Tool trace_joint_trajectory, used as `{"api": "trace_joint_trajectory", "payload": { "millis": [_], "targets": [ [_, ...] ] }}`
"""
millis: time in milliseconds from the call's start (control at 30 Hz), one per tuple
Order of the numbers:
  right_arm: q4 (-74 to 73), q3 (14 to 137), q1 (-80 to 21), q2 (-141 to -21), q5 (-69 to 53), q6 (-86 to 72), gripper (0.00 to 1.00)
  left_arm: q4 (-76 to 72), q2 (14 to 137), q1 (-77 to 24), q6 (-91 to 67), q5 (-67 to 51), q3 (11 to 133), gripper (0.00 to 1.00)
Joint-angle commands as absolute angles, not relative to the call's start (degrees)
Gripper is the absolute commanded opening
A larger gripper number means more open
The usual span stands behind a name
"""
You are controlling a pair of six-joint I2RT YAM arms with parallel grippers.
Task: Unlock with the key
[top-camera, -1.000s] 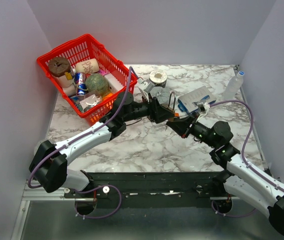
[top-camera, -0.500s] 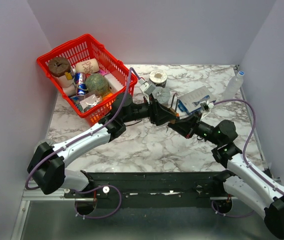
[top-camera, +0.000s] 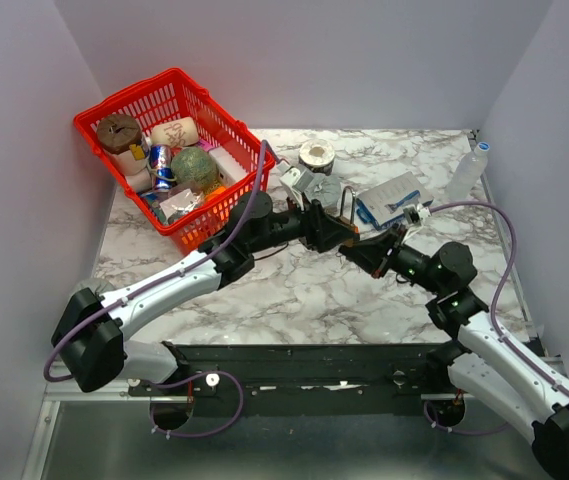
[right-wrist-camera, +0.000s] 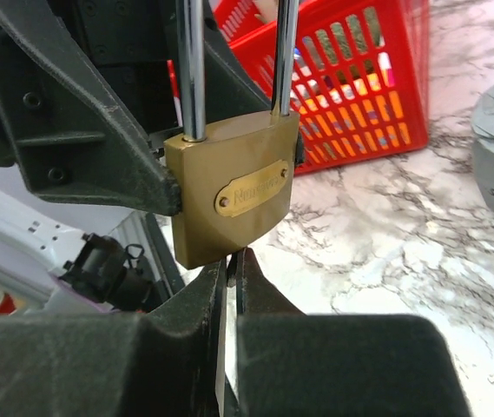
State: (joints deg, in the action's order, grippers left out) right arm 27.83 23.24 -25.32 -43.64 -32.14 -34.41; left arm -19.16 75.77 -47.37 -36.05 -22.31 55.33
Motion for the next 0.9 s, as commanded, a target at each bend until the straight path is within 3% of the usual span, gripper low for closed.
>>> {"api": "trace_joint_trajectory", "payload": {
  "millis": [0,333,533,867],
  "targets": [
    [28.92,24.35,-28.81,-41.84,-15.66,-29.36,0.13,-7.04,74.97,-50.27,-39.99,-19.17,55.19,0.0],
    [24.0,25.75,-37.96,-44.03,-7.82,-25.66,0.44,-0.09,73.92,-50.19,-38.06,-10.2,56.6,0.0],
    [21.36,25.4,-42.71,-44.12,-4.75,-27.15,0.55,2.46,72.69,-50.19,-37.18,-5.81,56.51,0.0],
    [19.08,24.0,-51.23,-46.84,-0.18,-33.3,0.55,4.04,71.02,-50.19,-36.47,-0.53,56.08,0.0]
  ]
}}
